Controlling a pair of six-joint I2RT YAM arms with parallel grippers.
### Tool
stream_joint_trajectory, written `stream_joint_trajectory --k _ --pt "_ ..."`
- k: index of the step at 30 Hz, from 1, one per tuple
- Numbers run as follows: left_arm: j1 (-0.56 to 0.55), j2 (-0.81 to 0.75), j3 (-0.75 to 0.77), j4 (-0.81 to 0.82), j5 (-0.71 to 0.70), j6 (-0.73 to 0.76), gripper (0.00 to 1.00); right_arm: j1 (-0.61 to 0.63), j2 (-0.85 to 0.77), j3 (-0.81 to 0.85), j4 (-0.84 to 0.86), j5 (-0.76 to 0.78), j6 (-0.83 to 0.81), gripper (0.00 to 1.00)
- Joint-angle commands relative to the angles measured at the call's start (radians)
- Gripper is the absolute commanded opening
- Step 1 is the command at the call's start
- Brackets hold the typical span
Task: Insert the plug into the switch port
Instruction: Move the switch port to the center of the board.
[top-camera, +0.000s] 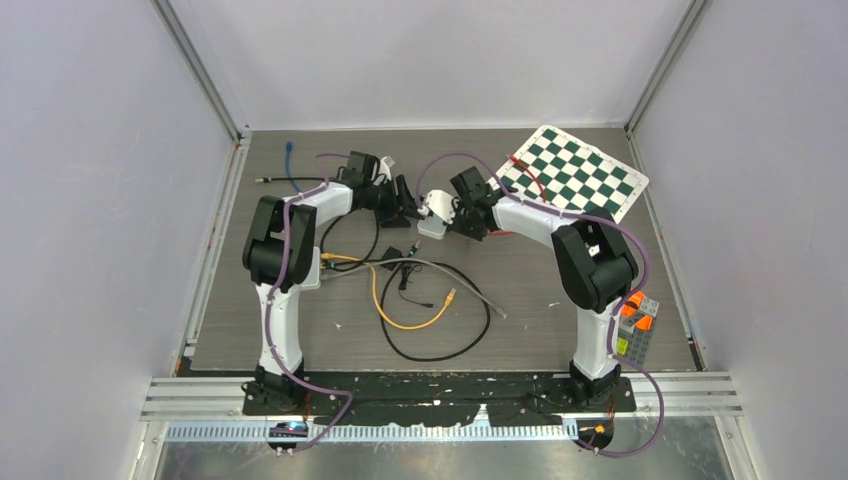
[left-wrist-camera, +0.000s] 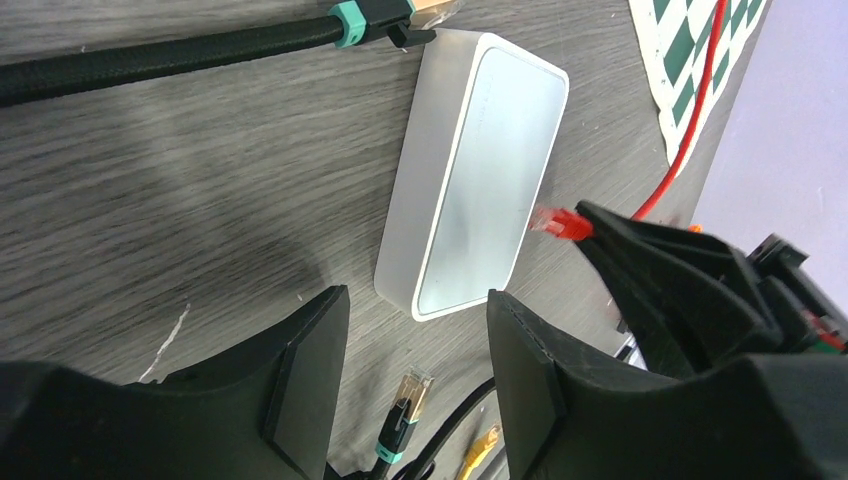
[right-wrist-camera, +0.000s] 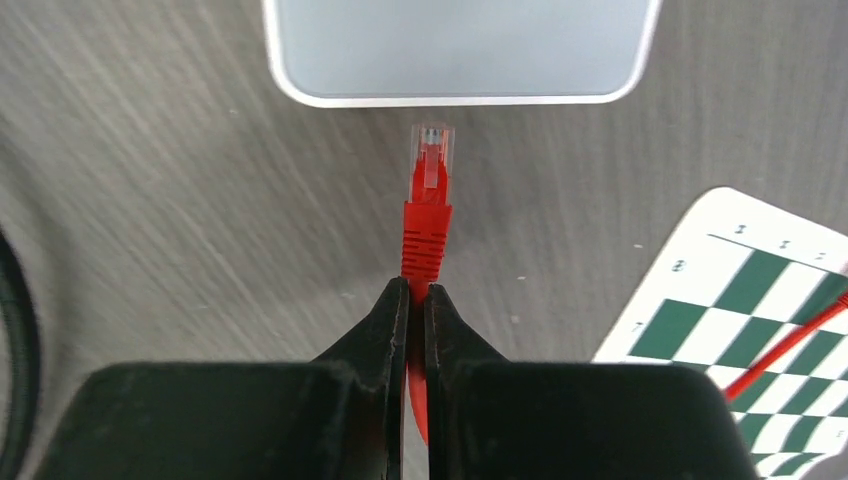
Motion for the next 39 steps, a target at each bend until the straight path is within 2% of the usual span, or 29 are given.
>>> stream_joint_trajectory --k 1,17,28,39 --pt "-0.001 0.011 0.011 0.033 0.033 0.02 0.55 0.032 -0.062 -0.03 0.017 -0.028 0.107 0.05" --pt "-0.002 0.044 0.013 0.061 0.054 0.025 0.49 0.041 -0.035 -0.051 0.05 -0.007 0.234 0.05" --pt "-0.013 0.046 0.0 0.077 0.092 0.02 0.48 0.043 -0.052 -0.033 0.035 -0.113 0.287 0.05" --pt "-0.013 0.051 -0.017 0.092 0.153 0.023 0.46 0.048 -0.056 -0.02 0.043 -0.139 0.394 0.05"
